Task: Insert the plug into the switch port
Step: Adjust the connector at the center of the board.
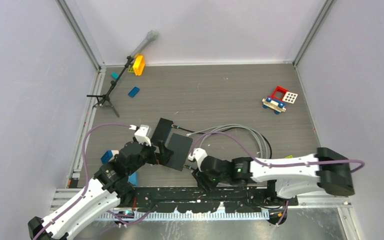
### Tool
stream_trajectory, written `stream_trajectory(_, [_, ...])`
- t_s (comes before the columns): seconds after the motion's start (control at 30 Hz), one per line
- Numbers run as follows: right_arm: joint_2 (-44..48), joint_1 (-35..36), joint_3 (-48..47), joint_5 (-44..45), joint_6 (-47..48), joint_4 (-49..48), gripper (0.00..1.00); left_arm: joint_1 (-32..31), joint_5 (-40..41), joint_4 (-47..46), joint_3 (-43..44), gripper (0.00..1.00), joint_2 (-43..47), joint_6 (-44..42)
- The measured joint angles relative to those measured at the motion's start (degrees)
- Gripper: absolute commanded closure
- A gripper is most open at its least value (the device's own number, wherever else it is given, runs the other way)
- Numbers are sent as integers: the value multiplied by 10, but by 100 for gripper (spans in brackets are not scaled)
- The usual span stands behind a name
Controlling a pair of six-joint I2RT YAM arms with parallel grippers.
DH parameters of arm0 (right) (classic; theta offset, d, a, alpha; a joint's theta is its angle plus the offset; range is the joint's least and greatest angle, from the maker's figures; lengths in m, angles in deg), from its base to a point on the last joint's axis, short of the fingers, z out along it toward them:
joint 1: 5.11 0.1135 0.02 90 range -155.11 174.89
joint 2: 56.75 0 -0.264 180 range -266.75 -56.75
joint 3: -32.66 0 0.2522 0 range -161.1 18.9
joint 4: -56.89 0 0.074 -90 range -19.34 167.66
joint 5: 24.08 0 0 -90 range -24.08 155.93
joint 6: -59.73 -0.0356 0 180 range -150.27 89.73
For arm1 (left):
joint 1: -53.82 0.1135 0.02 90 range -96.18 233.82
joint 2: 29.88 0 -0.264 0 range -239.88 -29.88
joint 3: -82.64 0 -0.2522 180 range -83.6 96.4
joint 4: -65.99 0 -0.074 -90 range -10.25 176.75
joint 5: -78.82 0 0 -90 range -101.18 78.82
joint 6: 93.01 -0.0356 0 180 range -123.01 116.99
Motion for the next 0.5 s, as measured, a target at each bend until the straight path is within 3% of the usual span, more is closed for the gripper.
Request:
stream_trajectory(0.23, [152,0,-31,74,2,43,37,0,0,-1,-2,0,3,0])
stream_trajectory(0.5, [62,-18,-35,120,-11,78,36,0,-4,-2,-7,0,2,0])
